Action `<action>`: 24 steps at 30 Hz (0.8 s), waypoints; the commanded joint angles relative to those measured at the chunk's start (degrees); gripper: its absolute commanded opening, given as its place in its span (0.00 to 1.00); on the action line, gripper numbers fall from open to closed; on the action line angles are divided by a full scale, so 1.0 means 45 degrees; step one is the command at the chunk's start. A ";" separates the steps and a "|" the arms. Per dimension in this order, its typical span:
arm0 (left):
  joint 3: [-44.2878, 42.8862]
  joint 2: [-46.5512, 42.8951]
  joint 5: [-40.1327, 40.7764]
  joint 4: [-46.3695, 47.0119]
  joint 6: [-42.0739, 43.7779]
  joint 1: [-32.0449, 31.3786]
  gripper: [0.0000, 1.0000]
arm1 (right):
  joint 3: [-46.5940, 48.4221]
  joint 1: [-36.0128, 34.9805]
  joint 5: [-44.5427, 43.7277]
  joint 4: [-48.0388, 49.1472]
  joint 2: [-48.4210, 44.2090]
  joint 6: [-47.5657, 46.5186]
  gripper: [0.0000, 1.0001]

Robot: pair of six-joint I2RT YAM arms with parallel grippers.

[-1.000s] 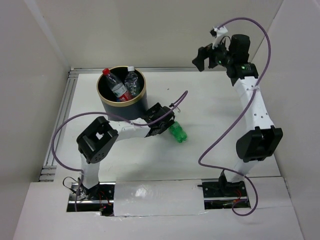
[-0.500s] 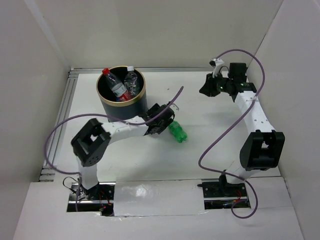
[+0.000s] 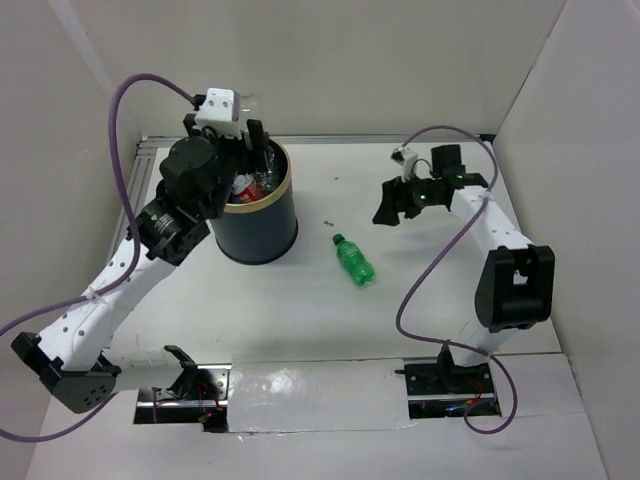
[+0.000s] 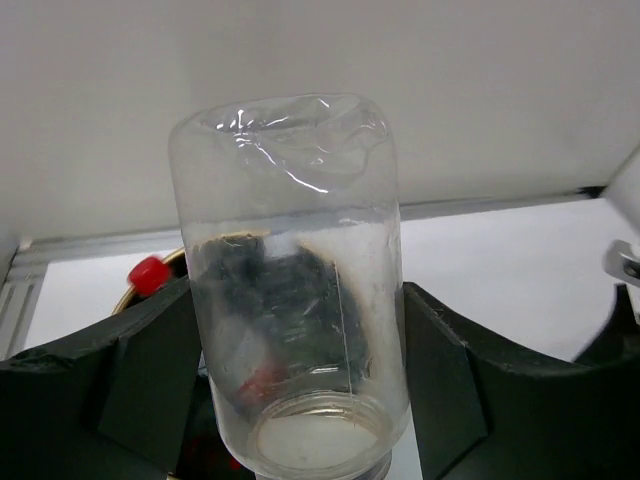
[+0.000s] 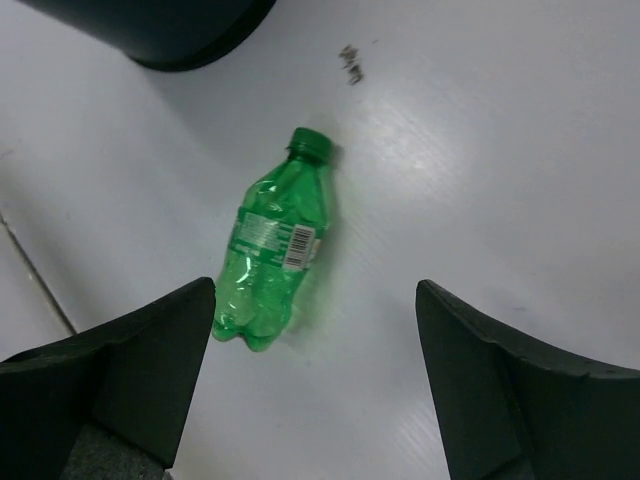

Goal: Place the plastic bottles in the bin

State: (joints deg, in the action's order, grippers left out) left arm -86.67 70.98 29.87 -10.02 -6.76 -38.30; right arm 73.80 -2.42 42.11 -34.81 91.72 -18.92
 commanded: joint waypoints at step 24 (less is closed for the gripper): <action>0.0743 -0.0594 -0.1109 -0.1991 -0.1639 0.2673 1.00 | -0.0344 -0.5225 -0.5021 -0.0430 0.3406 0.1762 0.81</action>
State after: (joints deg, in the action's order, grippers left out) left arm -81.89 75.18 26.59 -19.73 -10.90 -25.32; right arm 73.73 -24.99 23.05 -38.06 106.63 -12.27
